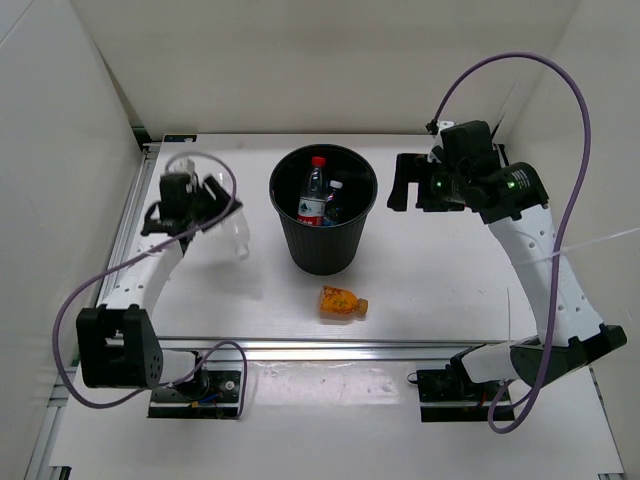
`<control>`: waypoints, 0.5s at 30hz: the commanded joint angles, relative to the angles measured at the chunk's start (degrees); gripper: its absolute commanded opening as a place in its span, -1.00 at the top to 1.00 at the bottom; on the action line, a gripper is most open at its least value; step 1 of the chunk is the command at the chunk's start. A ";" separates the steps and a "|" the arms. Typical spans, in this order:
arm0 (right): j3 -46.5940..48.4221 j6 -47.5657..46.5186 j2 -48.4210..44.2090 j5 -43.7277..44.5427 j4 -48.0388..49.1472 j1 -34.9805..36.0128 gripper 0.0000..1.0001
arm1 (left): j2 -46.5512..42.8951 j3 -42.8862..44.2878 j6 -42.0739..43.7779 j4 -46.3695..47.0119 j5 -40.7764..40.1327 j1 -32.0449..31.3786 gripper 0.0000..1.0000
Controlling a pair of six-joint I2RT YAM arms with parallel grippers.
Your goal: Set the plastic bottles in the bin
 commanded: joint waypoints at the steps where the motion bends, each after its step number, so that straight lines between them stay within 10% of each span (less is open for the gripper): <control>1: -1.49 0.67 -1.25 -0.77 1.17 -0.27 -1.00 | -3.97 15.75 -0.24 0.37 -5.05 -2.13 0.50; 8: -2.64 1.20 -1.86 -0.77 1.17 -0.27 -1.00 | 3.85 43.00 0.81 -0.16 -10.16 -13.74 0.42; 15: -2.64 1.73 -1.86 -1.30 1.70 -0.27 -1.00 | 12.47 46.11 4.33 -0.16 -11.65 -27.63 0.30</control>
